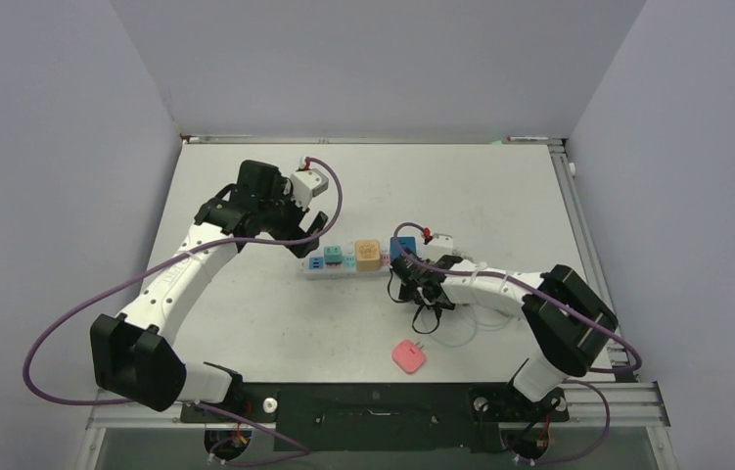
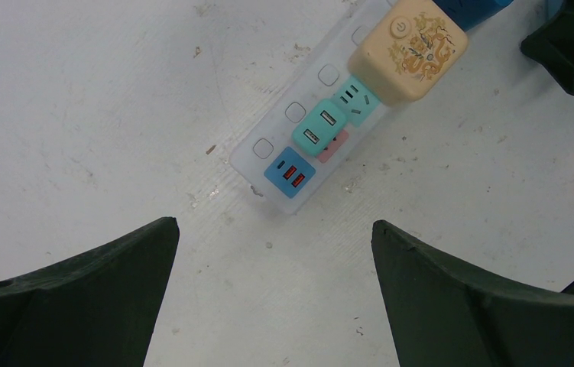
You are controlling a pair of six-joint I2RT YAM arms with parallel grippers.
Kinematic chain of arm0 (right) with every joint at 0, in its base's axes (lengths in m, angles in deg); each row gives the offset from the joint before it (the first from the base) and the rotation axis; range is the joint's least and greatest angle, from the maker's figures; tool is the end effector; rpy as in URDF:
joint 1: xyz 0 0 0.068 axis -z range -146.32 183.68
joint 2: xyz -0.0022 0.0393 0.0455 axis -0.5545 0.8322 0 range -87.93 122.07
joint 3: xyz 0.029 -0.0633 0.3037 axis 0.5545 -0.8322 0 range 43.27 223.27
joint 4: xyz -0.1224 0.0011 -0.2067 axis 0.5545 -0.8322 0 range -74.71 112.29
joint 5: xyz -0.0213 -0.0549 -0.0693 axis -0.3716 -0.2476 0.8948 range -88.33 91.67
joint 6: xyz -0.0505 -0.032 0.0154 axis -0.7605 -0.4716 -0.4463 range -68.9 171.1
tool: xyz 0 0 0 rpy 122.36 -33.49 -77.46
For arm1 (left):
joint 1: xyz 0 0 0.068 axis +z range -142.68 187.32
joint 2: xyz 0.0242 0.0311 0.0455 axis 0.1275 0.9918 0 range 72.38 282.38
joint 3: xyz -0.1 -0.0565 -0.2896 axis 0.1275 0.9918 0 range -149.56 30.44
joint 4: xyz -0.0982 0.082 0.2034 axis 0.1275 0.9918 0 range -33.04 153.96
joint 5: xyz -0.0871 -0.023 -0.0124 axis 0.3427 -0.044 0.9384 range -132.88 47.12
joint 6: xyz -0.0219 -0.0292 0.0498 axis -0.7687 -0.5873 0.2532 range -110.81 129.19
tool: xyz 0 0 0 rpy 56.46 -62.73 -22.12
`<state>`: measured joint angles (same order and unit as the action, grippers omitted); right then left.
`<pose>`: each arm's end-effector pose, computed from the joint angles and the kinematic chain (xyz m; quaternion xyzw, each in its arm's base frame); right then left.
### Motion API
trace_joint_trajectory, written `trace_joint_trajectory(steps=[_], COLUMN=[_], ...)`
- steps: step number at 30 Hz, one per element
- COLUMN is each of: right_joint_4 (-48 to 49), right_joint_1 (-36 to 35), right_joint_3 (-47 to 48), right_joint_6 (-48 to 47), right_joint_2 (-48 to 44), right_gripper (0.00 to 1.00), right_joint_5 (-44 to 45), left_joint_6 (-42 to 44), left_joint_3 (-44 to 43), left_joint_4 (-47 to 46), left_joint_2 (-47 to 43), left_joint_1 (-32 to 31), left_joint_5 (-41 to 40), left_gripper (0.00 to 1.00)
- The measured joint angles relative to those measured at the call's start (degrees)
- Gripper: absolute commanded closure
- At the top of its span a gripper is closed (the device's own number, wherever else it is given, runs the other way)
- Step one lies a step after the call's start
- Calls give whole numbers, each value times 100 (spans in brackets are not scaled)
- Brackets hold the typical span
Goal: Insert the plug
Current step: Pick up the plug from the center of the board.
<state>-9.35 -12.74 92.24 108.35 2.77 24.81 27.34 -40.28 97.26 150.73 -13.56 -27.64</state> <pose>0.1945 0.1779 0.2022 0.1204 0.9623 -0.0112 0.2436 0.2447 -0.1065 0.3528 0.3540 0.8560 -0.1322 0.3528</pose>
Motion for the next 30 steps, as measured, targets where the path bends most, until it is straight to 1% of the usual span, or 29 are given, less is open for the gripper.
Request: trace_joint_trajectory(steps=[1, 4, 5, 8, 14, 20, 22, 25, 28, 30], right_joint_4=[4, 46, 59, 76, -33, -160, -164, -162, -144, -136], right_joint_1=[0, -2, -11, -31, -94, -79, -37, 22, 66, 70], right_joint_3=[24, 44, 44, 55, 168, 745, 935, 1117, 1178, 1202], right_joint_6=[-31, -129, -166, -249, -649, -1432, -1705, -2041, -2293, -2446], right_joint_2=[39, 92, 92, 90, -151, -1034, -1307, -1635, -1781, -1770], right_gripper=[37, 59, 64, 70, 71, 69, 69, 65, 64, 64], right_joint_5=[-2, 2, 7, 17, -186, -1163, -1617, -2404, -3279, -3919], left_joint_6=[0, -2, -4, -13, 74, 678, 1084, 1985, 2710, 3082], left_joint_3=[0, 0, 0, 0, 0, 4, 98, 595, 1231, 1574], left_joint_4=[0, 0, 0, 0, 20, 243, 251, 35, -468, -800], left_joint_2=[0, 0, 0, 0, -46, -295, -621, -1567, -2553, -2975], left_joint_1=[0, 0, 0, 0, 13, 118, 140, 72, -293, -623], left_joint_5=[0, 0, 0, 9, 313, 831, 1029, 1397, 1657, 1751], left_gripper=[4, 4, 4, 4, 4, 4, 4, 4, 4, 4])
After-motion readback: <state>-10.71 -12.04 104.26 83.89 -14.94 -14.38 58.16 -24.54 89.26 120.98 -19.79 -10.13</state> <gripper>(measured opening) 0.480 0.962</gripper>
